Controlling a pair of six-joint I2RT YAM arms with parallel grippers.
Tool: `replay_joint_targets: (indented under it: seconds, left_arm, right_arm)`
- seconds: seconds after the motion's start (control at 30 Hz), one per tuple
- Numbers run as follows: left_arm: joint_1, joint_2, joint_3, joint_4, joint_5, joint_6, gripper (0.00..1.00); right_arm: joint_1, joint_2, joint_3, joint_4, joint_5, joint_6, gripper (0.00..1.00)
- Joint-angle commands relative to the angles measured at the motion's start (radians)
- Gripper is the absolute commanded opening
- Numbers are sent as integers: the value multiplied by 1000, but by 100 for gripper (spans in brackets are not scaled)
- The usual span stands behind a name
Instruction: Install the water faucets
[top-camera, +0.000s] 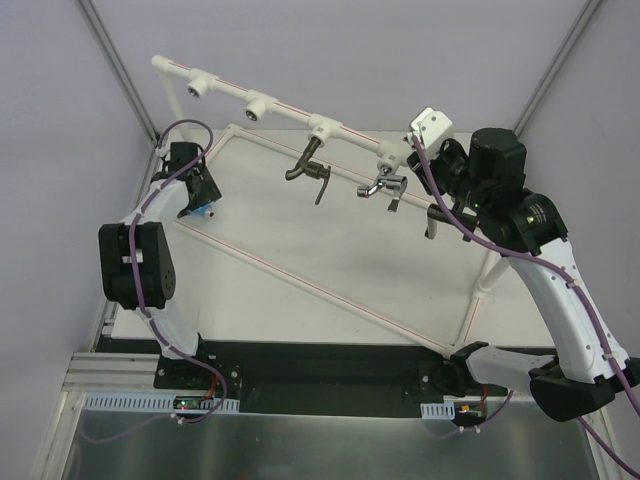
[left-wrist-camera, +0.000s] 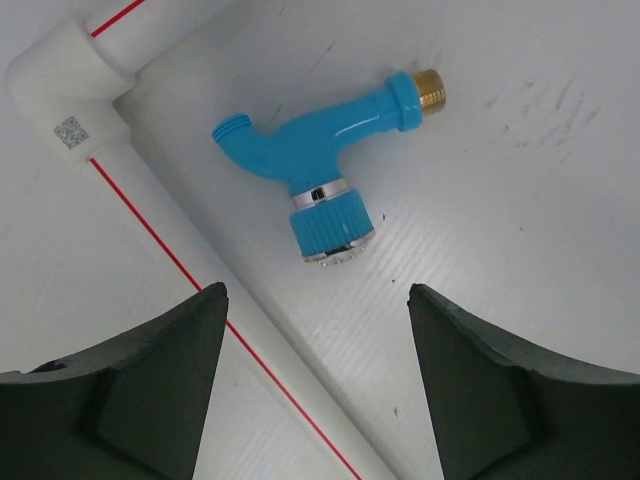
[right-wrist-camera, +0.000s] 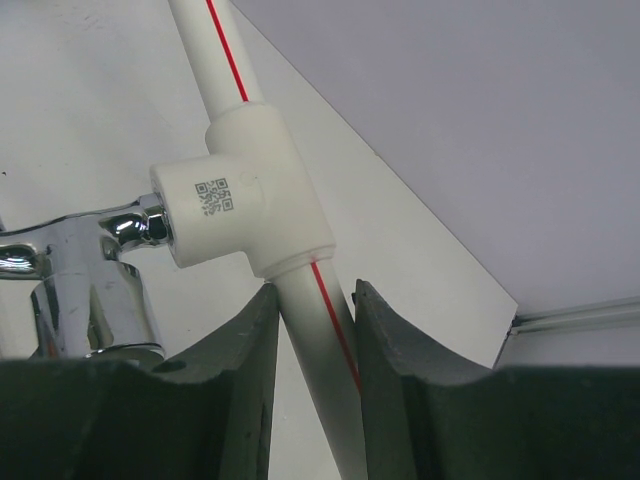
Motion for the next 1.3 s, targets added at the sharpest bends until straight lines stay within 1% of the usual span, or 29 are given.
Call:
replay_joint_targets:
  seconds: [0.0, 0.17, 0.3, 0.43, 0.53, 0.57, 0.6, 0.63, 0.67, 0.7, 0.73, 0.77, 0.83, 0.87, 0.93, 0.97, 1.03, 1.1, 1.2, 1.27]
  left_arm:
    - [32, 98, 95, -37, -30, -31, 71]
    - [40, 205, 195, -77, 6, -41, 69]
    - [40, 265, 212, -92, 36, -64, 66]
    - [40, 285, 224, -102, 82, -72, 57]
    - [40, 272, 224, -105, 128, -80, 44]
    - [38, 266, 222, -105, 142, -81, 38]
    - [40, 243, 221, -106, 162, -81, 28]
    - [40, 230, 213, -105, 171, -84, 22]
    - [40, 215, 209, -106, 179, -86, 18]
    - [40, 180, 198, -106, 191, -87, 8]
    - [40, 160, 193, -108, 190, -86, 4]
    - [40, 116, 186, -108, 219, -86, 1]
    - [40, 69, 167, -115, 262, -87, 0]
    - [37, 43, 161, -115, 279, -87, 0]
    - [37, -33, 144, -125, 306, -89, 0]
    - [35, -85, 138, -131, 332, -89, 0]
    - [28, -135, 126, -138, 360, -87, 0]
    - [17, -201, 121, -155, 418, -86, 0]
    - [2, -287, 121, -187, 467, -78, 0]
    - [-11, -355, 121, -192, 518, -66, 0]
  right_arm:
    - [22, -22, -18, -55, -6, 44, 6]
    - [22, -17, -13, -55, 16, 36, 6]
    - [22, -18, -4, -55, 26, 38, 8]
    - [20, -22, -5, -54, 28, 35, 11]
    - [20, -23, -1, -52, 28, 33, 16]
    - [20, -23, 2, -54, 57, 33, 18]
    - [20, -25, 2, -54, 60, 32, 22]
    - [19, -26, 5, -54, 57, 32, 24]
    - [20, -29, 8, -54, 59, 32, 31]
    - [20, -29, 10, -52, 60, 32, 35]
    - [20, -32, 18, -54, 62, 32, 39]
    - [20, -38, 22, -54, 60, 32, 50]
    - [20, -40, 33, -57, 63, 27, 59]
    - [20, -46, 48, -62, 63, 27, 67]
    - [20, -52, 64, -72, 60, 23, 73]
    - [22, -58, 85, -78, 57, 24, 78]
    - [22, -72, 104, -82, 51, 18, 82]
    - [22, -80, 123, -82, 51, 10, 87]
    - [22, -95, 154, -83, 45, -2, 90]
    - [22, -104, 171, -88, -4, -16, 90]
